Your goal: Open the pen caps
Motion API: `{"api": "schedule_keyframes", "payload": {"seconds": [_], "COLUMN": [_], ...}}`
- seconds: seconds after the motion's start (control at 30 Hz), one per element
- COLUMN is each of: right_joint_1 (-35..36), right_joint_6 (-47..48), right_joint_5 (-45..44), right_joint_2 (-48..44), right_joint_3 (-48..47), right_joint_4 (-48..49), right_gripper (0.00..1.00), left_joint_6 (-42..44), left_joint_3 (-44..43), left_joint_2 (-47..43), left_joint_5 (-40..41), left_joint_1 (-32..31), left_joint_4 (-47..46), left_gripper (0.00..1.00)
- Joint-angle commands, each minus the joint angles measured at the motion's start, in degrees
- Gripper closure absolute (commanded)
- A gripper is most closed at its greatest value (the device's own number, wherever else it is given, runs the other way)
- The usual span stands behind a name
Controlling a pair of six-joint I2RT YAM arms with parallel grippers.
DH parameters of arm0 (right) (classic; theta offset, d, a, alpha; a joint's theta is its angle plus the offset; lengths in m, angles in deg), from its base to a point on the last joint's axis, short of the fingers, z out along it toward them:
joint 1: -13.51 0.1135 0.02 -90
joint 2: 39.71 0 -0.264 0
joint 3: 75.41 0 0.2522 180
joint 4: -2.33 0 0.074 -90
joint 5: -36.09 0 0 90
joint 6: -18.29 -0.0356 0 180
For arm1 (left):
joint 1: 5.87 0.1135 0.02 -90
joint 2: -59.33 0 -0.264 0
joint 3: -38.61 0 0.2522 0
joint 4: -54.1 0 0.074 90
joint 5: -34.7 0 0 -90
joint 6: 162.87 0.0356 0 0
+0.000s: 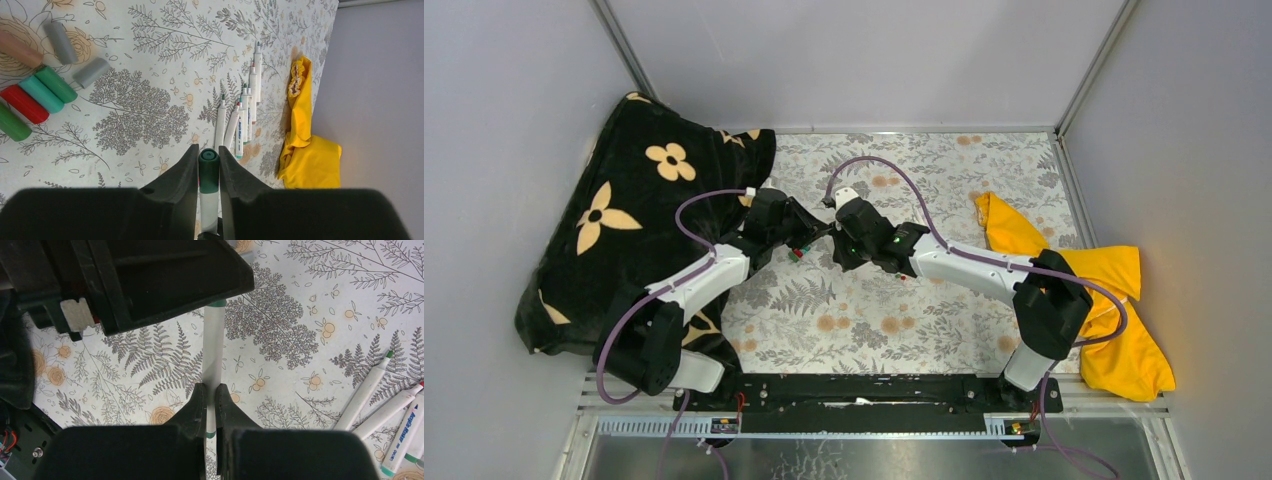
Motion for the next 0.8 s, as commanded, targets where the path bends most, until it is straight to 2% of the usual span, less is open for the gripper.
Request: {"api": "schedule_keyframes", "payload": {"seconds": [0.0, 0.07, 0.2, 0.23, 0.3, 0.4, 0.47, 0.57, 0.77], "right_joint_1": [0.56, 0.56, 0.55, 0.53, 0.56, 0.5, 0.45, 0.38, 0.03], "right_joint_6": [0.71, 0.79, 1.03, 1.15, 1.26, 1.36, 1.43, 1.63, 1.45], "right_joint_5": [-0.05, -0.36, -0.82, -0.87, -1.03, -1.16, -1.53, -1.42, -0.76], "right_joint_2": [-3.25, -3.33, -3.34, -3.42, -3.63, -3.96, -3.91, -3.42, -2.6], "right_joint_3": [0.45, 0.35, 0.14, 0.15, 0.4, 0.69, 0.32, -0.56, -1.24], "right_joint_4": [1.42, 1.42, 0.99, 0.98, 1.17, 1.89, 1.94, 1.86, 2.47], "right_gripper": [1.0, 1.0, 1.0, 1.0, 1.0, 0.81, 0.73, 0.67, 0.66], "left_joint_6": [0.13, 0.2, 0.35, 0.35, 0.16, 0.23, -0.05, -0.73, -2.19], "left_joint_3": [-1.73, -1.69, -1.49, -1.51, -1.46, -1.94, -2.07, -1.93, -1.42], "left_joint_2": [0.49, 0.5, 0.33, 0.31, 0.28, 0.4, 0.5, 0.38, -0.53], "left_joint_5": [0.81, 0.73, 0.75, 0.78, 0.81, 0.99, 1.08, 0.68, 0.43], "left_joint_1": [-0.49, -0.59, -0.75, -0.77, -1.05, -2.36, -3.04, -3.76, -4.63], "left_joint_4": [-3.31, -3.31, -3.36, -3.42, -3.84, -4.13, -4.17, -4.7, -4.97], "left_gripper": [0.75, 0.77, 0.98, 1.0, 1.0, 1.0, 1.0, 1.0, 1.0]}}
